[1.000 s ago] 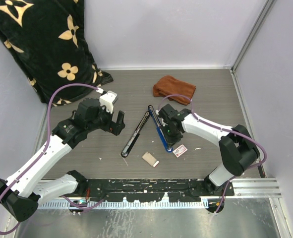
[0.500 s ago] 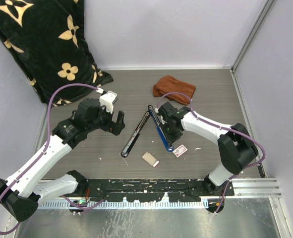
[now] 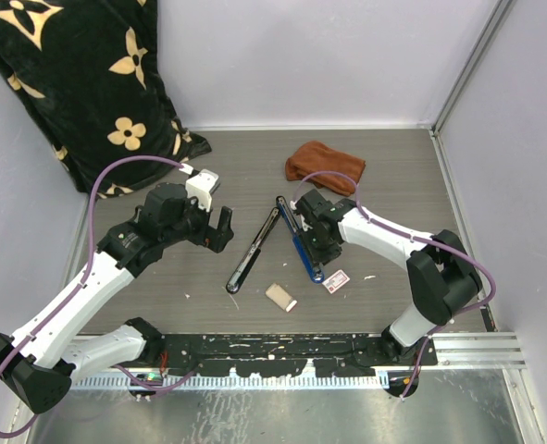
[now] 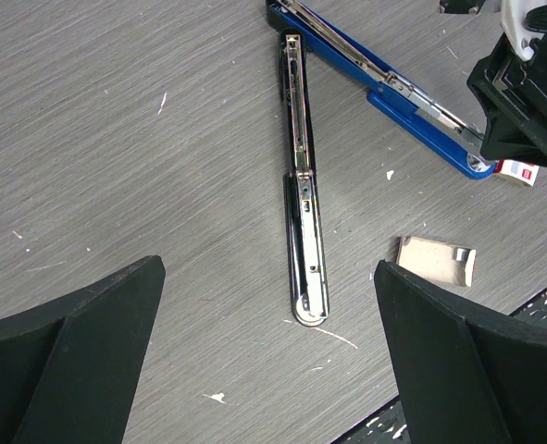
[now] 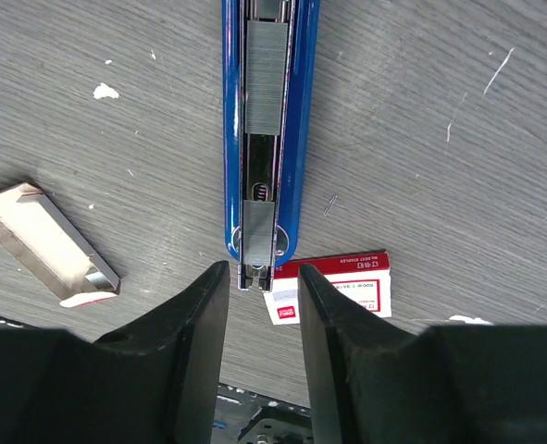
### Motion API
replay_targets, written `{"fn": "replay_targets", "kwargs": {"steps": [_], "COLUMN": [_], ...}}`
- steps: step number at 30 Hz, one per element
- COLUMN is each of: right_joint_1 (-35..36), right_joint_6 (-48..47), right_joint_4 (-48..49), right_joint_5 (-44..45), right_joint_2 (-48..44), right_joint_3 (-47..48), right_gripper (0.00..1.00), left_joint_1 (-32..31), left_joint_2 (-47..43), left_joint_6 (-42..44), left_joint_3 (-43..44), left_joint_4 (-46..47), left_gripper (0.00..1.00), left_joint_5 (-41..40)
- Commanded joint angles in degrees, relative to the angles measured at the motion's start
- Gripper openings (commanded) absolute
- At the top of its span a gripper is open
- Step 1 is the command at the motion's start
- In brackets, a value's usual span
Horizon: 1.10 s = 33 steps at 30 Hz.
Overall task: Load the staples into the stapler
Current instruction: Install the staple into the stapler, then close the stapler at the center of the board.
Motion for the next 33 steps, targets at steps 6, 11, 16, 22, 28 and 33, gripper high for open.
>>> {"fn": "replay_targets", "kwargs": {"steps": [6, 11, 16, 22, 28, 33], "right_joint_1": [-0.2, -0.2, -0.2, -0.2, -0.2, -0.2], "right_joint_6": [3.6, 5.8, 8.1, 11.6, 14.9, 16.5], "right_joint_4": [3.0, 7.4, 12.1, 18.8, 25.6, 28.9], "right_joint_5": [1.0, 3.2, 4.3, 5.7, 7.4, 8.1], "right_joint_2": [-7.9, -13.0, -18.0, -23.8, -29.3, -33.6], "right_joint_3": [0.2, -4.0, -8.1, -12.9, -17.8, -22.1], "right_gripper": [0.37, 0.43, 0.51, 0.56, 0.57, 0.6], "left_joint_1": [-0.2, 0.0, 2.7, 3.1, 1.8, -1.1], "left_joint_2": [-0.6, -1.1, 1.1, 6.9, 14.7, 24.0], "left_joint_6": [0.1, -0.2, -1.5, -5.0, -8.1, -9.5], "left_joint_3": [0.5, 0.4, -0.2, 1.2, 4.7, 5.6], "left_joint_4": [2.2, 2.5, 3.8, 4.2, 5.5, 11.3], "left_gripper": [1.0, 0.98, 0.98, 0.98, 0.98, 0.97], "left_joint_5": [-0.7, -0.9, -1.0, 1.4, 1.7, 2.8]}}
